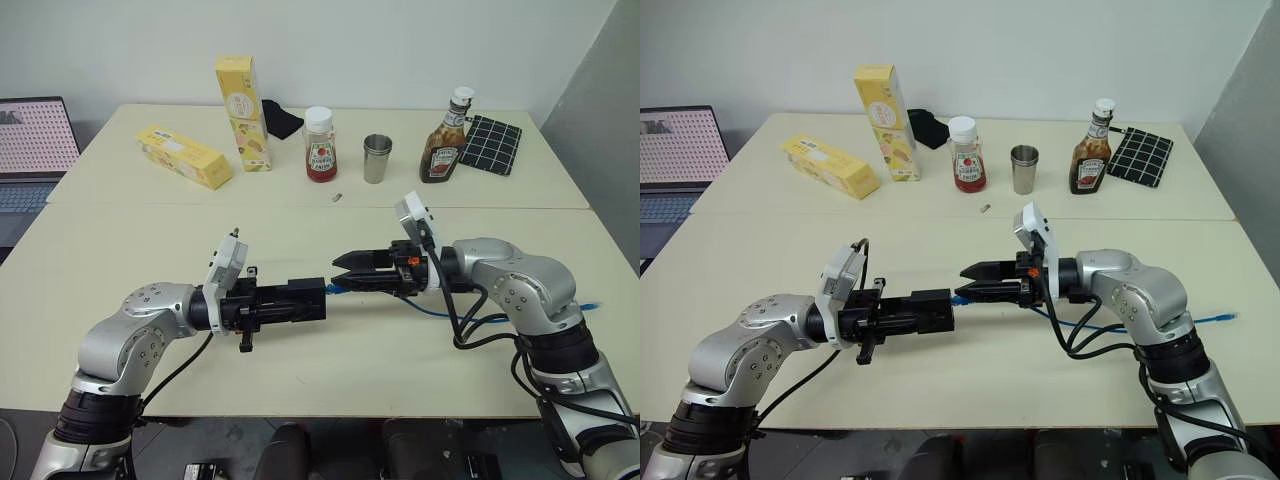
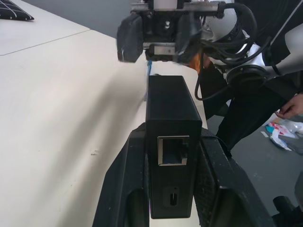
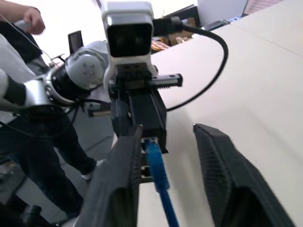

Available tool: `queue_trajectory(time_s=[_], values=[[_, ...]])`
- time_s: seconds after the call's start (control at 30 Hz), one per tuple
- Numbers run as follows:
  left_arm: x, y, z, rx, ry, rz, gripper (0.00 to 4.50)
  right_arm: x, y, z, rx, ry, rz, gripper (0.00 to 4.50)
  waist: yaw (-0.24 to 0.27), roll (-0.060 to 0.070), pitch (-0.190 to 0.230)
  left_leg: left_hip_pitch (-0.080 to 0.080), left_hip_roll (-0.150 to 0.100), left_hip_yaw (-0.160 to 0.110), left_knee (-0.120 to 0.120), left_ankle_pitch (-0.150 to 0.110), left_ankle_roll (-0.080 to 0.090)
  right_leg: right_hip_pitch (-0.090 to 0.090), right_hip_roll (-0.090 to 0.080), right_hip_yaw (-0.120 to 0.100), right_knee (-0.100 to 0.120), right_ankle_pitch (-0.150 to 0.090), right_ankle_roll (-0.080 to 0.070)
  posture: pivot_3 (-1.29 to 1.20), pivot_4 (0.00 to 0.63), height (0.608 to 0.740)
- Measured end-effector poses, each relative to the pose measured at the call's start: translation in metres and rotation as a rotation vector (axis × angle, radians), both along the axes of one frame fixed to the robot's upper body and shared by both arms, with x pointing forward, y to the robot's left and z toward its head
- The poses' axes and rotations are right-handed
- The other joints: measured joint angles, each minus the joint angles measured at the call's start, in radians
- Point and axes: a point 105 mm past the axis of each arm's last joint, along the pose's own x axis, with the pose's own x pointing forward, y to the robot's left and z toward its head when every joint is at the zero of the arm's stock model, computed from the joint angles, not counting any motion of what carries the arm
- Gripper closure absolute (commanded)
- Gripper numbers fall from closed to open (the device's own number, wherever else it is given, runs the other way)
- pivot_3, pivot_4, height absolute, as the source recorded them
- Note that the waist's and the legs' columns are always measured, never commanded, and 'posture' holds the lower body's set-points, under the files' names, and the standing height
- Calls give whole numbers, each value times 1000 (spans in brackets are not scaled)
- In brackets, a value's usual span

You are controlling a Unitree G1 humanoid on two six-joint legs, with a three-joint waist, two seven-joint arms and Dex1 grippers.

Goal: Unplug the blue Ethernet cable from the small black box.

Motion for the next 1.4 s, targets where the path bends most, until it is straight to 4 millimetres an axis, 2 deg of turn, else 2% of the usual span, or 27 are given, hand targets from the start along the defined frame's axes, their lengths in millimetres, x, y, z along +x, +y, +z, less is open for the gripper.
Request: queue_trajectory(time_s=[0.13, 0.33, 1.07, 1.17, 1.4], values=[[0, -1, 4, -4, -12, -22, 3718, 0, -4, -1, -21, 7, -11, 2145, 0, 0, 0, 0, 0, 1, 0, 0, 0, 0, 0, 0, 0, 0, 0, 0, 150, 740], [1, -1, 2, -8, 2, -36, 3718, 1, -6, -15, -57, 38, -52, 2145, 0, 0, 0, 0, -1, 1, 0, 0, 0, 0, 0, 0, 0, 0, 0, 0, 150, 740], [2, -3, 2, -13, -15, -54, 3718, -8, 1, -15, -69, 47, -21, 2145, 0, 0, 0, 0, -1, 0, 0, 0, 0, 0, 0, 0, 0, 0, 0, 0, 150, 740], [2, -3, 2, -15, -16, -54, 3718, -8, 1, -15, -70, 47, -21, 2585, 0, 0, 0, 0, -1, 0, 0, 0, 0, 0, 0, 0, 0, 0, 0, 0, 150, 740], [4, 0, -1, -9, -14, -41, 3718, -9, 1, -17, -78, 49, -6, 4104, 0, 0, 0, 0, -1, 0, 0, 0, 0, 0, 0, 0, 0, 0, 0, 0, 150, 740]])
